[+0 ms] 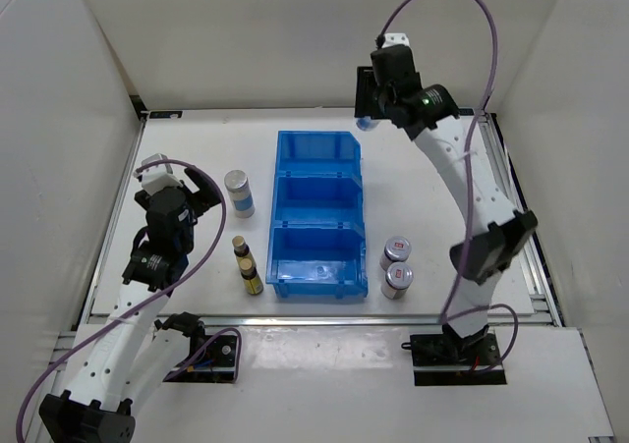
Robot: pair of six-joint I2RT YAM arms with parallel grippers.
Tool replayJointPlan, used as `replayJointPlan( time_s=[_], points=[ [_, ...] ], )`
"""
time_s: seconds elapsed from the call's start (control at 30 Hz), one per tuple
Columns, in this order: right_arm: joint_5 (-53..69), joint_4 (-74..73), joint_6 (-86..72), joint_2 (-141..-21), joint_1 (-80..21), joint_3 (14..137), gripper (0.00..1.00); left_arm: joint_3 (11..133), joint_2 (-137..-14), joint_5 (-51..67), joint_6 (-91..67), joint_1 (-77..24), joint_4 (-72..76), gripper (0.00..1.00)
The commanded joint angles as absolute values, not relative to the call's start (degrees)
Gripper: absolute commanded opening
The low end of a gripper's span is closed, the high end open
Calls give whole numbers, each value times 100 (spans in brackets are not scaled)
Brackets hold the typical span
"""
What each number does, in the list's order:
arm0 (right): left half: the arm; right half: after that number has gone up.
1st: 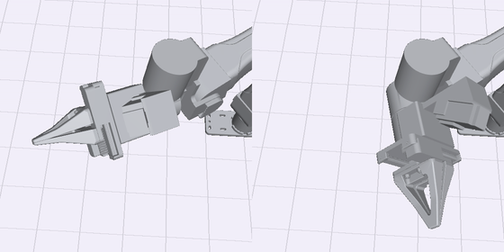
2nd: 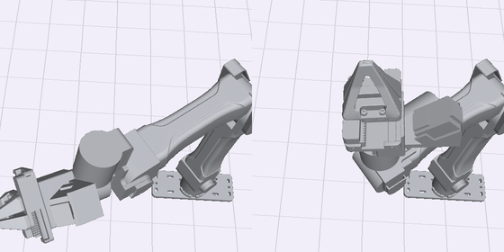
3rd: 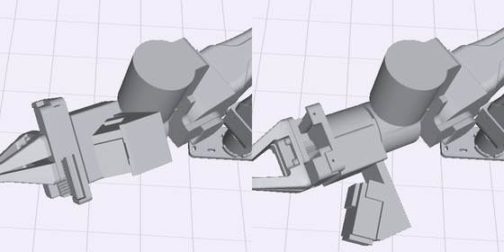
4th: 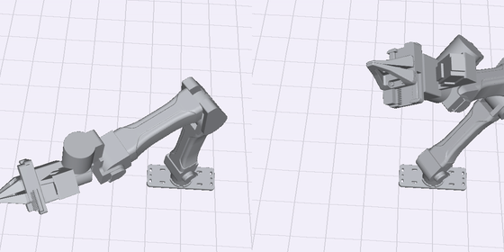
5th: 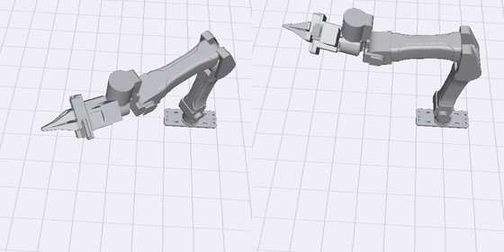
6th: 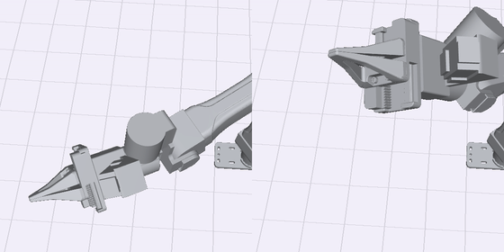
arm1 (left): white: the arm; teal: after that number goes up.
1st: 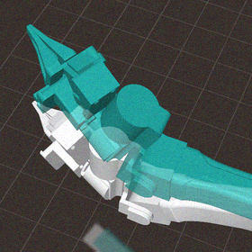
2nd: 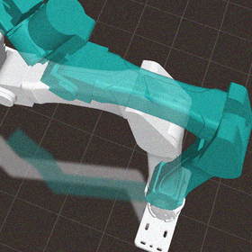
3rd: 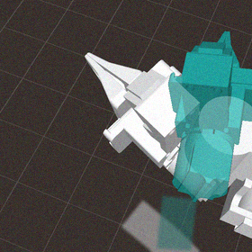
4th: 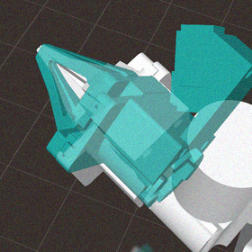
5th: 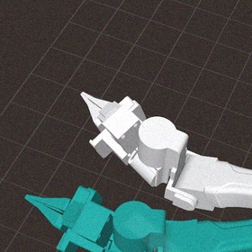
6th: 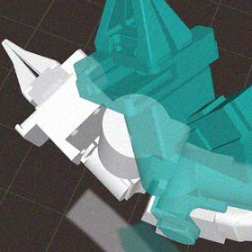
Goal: Organize the condiment bottles
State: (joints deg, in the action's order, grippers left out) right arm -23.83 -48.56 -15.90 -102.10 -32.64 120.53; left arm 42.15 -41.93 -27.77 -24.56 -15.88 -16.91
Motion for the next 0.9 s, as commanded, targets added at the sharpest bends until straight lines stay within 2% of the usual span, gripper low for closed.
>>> replayJointPlan(
  time_s=[0.0,0.2,0.4,0.57,0.6,0.63,0.67,0.73,0.77,0.87],
  points=[
    [-1759,-4939,-1362,-11108,-3041,12989,0,4403,-4175,-2821,-2364,-1591,-1740,100],
    [-932,-4887,-1449,-11882,-2883,13351,0,4403,-4175,-2873,-2312,-1591,-1740,100],
    [-686,-4632,-1564,-12076,-2883,12719,0,4403,-4228,-2874,-2312,-1591,-1740,100],
    [-615,-4579,-1564,-12489,-2883,12665,0,4403,-4280,-2822,-2312,-1591,-1740,100],
    [-615,-4579,-1564,-12550,-2883,12665,4,4403,-4280,-2821,-2312,-1591,-1740,100],
    [-554,-4579,-1564,-12603,-2883,12665,14,4403,-4280,-2821,-2312,-1591,-1740,100],
    [-502,-4579,-1564,-12673,-2883,12665,47,4403,-4280,-2821,-2312,-1591,-1740,100],
    [-501,-4579,-1564,-12674,-2883,12604,74,4403,-4280,-2821,-2259,-1591,-1740,100],
    [-501,-4527,-1617,-12674,-2883,12543,82,4403,-4280,-2821,-2259,-1591,-1740,100],
    [-554,-4526,-1617,-12612,-2831,12629,84,4403,-4333,-2821,-2259,-1591,-1740,100]
  ],
)
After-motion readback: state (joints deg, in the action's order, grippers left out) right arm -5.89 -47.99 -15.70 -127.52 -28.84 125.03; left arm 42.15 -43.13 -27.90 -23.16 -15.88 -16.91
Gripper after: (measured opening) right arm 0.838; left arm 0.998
